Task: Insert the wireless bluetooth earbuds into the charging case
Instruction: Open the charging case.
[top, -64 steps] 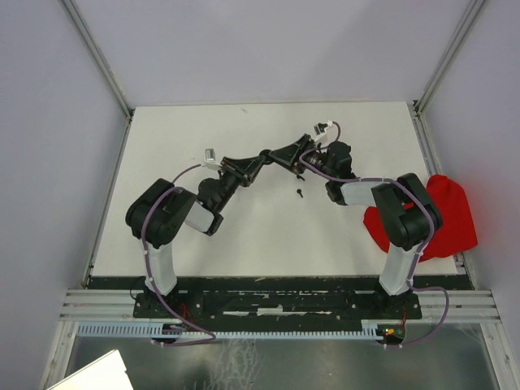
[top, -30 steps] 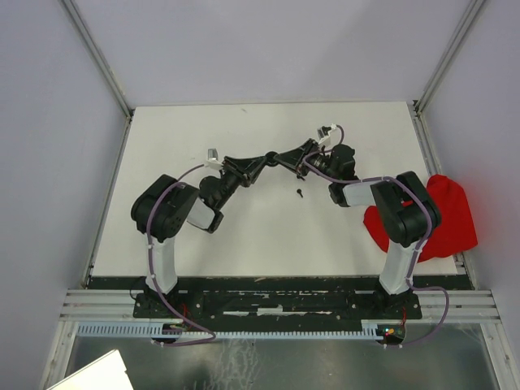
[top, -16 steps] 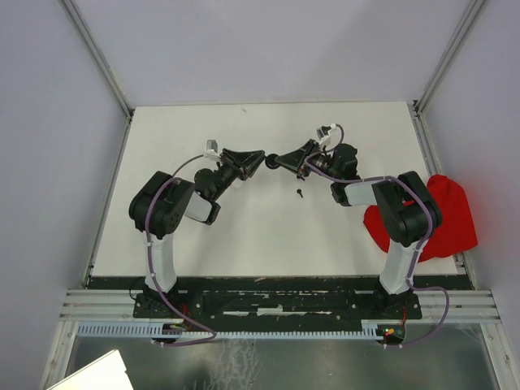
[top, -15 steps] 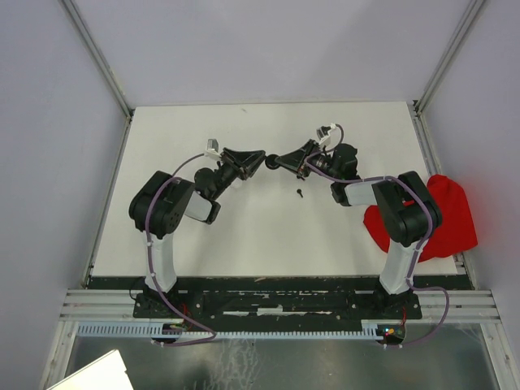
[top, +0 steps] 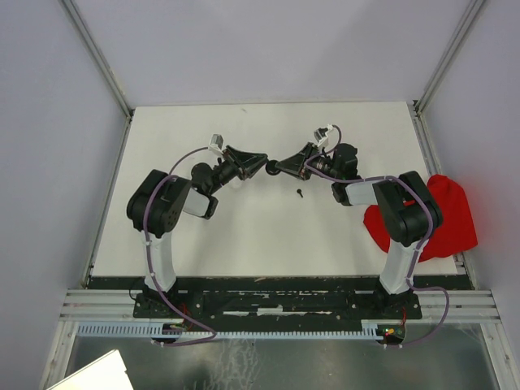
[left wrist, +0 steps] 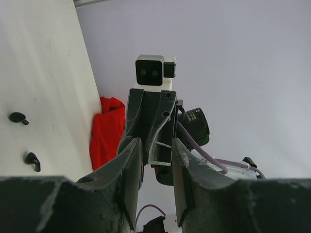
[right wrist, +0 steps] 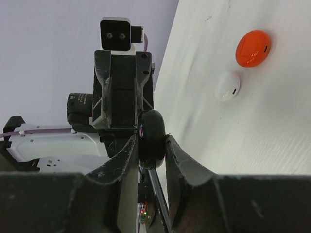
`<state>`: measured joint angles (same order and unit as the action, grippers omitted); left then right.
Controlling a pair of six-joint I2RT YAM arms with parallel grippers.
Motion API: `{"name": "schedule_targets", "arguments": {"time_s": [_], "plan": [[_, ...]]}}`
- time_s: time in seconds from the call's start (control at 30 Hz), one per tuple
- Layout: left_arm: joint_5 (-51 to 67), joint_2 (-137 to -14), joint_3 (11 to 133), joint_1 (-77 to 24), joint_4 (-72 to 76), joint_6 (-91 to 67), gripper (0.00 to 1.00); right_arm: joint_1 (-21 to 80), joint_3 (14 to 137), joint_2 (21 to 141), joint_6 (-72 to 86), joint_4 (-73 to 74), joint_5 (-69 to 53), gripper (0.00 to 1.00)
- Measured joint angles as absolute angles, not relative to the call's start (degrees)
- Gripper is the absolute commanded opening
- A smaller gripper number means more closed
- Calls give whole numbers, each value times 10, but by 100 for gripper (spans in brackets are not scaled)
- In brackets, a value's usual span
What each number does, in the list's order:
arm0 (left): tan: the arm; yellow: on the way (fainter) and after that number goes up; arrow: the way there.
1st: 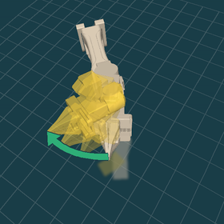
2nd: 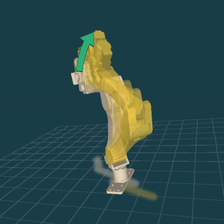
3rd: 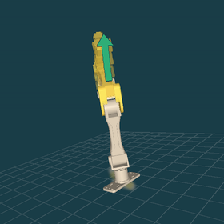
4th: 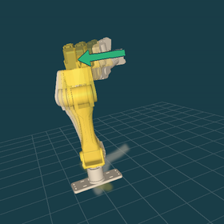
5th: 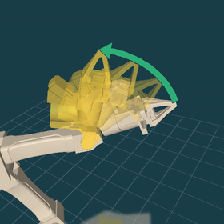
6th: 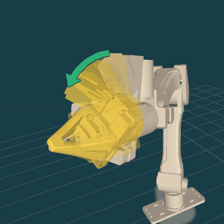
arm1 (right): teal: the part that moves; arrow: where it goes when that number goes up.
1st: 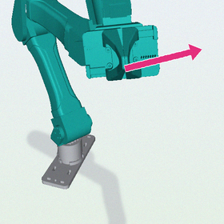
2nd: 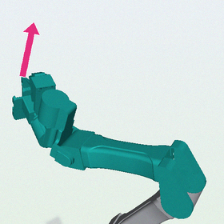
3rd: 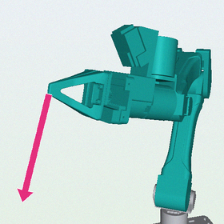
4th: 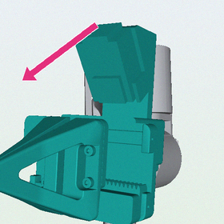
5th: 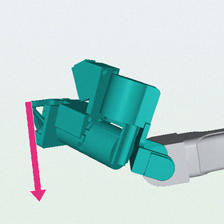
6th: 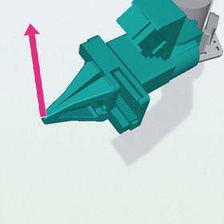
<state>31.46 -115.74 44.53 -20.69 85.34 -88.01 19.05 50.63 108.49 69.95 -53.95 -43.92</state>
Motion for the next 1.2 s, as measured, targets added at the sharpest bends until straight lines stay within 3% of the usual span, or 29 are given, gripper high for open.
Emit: {"name": "schedule_targets", "arguments": {"time_s": [0.63,1.2], "plan": [[376,-1146,453,-190,741,-828,39,189,506,1080,680,-530,-458,4],[409,-1141,454,-189,753,-829,38,189,506,1080,677,-530,-463,4]]}}
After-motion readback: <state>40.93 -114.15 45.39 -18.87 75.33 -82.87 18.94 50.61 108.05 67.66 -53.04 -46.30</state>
